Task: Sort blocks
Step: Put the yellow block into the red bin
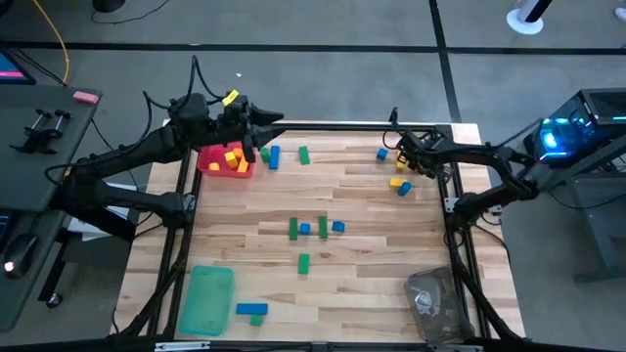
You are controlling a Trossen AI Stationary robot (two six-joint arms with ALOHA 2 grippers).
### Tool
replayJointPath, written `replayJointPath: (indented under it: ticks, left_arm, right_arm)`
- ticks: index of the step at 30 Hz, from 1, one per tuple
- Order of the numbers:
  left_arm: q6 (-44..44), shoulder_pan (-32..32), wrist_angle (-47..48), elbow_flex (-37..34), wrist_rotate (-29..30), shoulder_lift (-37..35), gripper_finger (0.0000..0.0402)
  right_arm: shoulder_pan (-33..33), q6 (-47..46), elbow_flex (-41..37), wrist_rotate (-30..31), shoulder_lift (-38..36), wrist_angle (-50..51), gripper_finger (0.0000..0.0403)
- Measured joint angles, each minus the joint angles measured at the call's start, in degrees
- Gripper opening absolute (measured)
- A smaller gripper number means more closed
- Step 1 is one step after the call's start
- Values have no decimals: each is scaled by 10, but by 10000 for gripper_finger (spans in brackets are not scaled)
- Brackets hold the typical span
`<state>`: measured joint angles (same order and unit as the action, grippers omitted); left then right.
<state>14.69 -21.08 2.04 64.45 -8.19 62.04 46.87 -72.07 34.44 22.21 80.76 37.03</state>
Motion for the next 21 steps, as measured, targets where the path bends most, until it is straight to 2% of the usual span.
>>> replayJointPath:
  ticks: [5, 11, 15, 21]
  left_arm:
    - [-26, 0, -8, 0, 0, 0, 204]
    - [-29, -10, -29, 0, 1, 0, 204]
    - [-29, -19, -33, 0, 3, 0, 204]
    - [-33, -22, -33, 0, 25, 19, 204]
  right_arm:
    - [0, 40, 3, -4, 26, -13, 115]
    - [1, 86, 2, -5, 11, -4, 13]
    - [0, 112, -1, -29, -29, 27, 13]
    - [-33, 133, -1, -20, -142, 47, 2]
